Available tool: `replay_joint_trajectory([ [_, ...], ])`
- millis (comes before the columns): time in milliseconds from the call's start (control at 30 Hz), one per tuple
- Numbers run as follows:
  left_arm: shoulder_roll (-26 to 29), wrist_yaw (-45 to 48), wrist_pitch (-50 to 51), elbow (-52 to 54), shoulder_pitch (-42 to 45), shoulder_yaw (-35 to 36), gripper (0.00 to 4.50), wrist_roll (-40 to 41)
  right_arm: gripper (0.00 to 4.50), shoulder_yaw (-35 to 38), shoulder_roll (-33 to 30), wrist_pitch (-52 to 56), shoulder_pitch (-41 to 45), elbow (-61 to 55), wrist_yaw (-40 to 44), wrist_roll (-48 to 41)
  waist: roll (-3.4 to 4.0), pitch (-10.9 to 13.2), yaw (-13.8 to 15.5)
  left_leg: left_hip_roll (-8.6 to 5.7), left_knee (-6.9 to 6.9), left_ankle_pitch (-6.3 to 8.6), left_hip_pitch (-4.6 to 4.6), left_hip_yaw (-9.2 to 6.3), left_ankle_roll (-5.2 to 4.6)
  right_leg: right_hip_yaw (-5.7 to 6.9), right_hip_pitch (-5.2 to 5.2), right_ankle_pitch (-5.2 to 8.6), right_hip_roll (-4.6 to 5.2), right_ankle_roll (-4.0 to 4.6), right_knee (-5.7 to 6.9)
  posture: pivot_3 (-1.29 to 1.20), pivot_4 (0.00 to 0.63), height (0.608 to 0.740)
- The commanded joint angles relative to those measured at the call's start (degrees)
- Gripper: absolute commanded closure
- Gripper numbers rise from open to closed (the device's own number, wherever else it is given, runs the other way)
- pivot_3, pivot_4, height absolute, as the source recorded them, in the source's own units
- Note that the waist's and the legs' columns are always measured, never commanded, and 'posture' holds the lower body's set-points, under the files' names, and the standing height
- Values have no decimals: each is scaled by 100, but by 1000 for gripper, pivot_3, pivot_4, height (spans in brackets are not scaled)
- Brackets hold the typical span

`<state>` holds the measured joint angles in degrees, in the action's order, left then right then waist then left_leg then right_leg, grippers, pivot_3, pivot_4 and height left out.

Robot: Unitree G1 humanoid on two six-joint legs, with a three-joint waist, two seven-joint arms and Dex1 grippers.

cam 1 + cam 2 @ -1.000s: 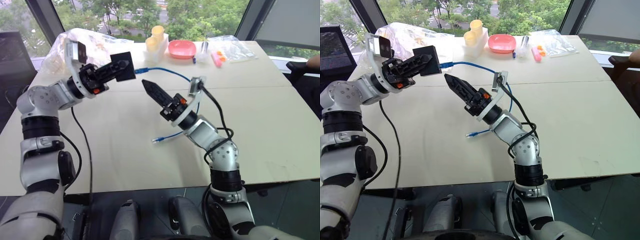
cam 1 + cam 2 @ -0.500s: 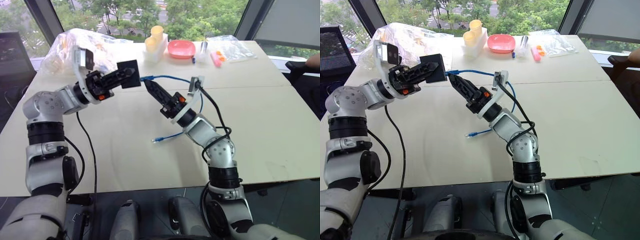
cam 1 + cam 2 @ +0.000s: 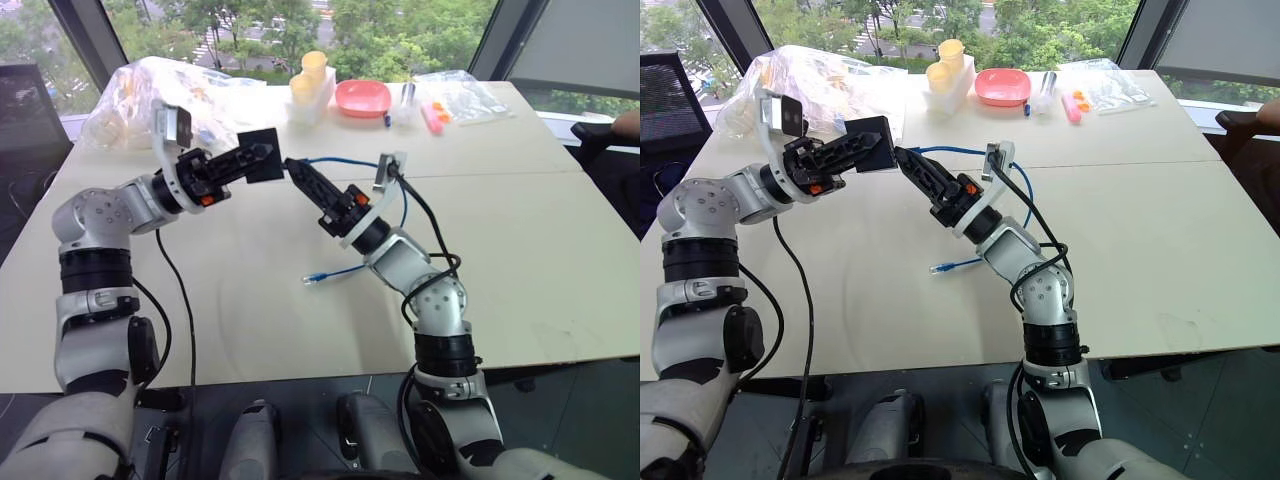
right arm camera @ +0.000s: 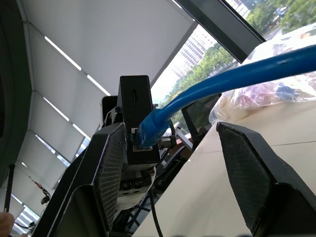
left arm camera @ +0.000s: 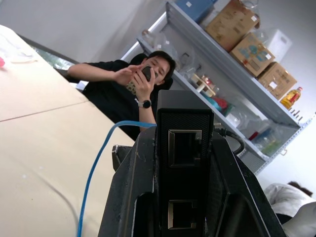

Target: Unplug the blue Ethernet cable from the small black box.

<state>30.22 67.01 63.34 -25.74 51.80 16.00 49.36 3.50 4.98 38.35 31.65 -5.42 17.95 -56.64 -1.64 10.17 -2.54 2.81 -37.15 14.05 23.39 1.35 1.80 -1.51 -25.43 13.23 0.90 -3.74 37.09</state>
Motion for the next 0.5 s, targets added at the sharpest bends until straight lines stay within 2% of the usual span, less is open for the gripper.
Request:
replay_joint_trajectory([
  [33,42,73,-42,226,78,5,3980,90,1437,-13,92,-90,131,-160,80,-8,0,0,1,0,0,0,0,0,0,0,0,0,0,0,0,0,150,740],
  [167,48,79,-54,237,81,-33,3980,84,1437,-8,110,-87,138,-149,108,26,0,0,2,0,0,0,0,0,0,0,0,0,0,0,0,0,150,740],
  [200,49,77,-54,240,80,-36,3980,90,1944,-10,115,-95,140,-148,113,36,0,0,2,0,0,0,0,0,0,0,0,0,0,0,0,0,150,740],
  [233,52,79,-48,241,80,-37,3980,98,2177,-3,128,-113,148,-138,106,48,0,0,0,0,0,0,0,1,0,0,0,0,0,0,0,0,150,740],
  [400,52,66,-45,217,98,-30,3980,97,4487,11,158,-129,148,-139,124,79,0,0,1,0,1,0,0,-1,0,0,-1,0,0,0,0,0,150,740],
  [500,50,50,-44,206,104,-20,3980,105,4487,14,167,-125,140,-148,134,81,0,0,3,-1,0,0,1,0,0,0,0,0,1,0,-1,0,150,740],
])
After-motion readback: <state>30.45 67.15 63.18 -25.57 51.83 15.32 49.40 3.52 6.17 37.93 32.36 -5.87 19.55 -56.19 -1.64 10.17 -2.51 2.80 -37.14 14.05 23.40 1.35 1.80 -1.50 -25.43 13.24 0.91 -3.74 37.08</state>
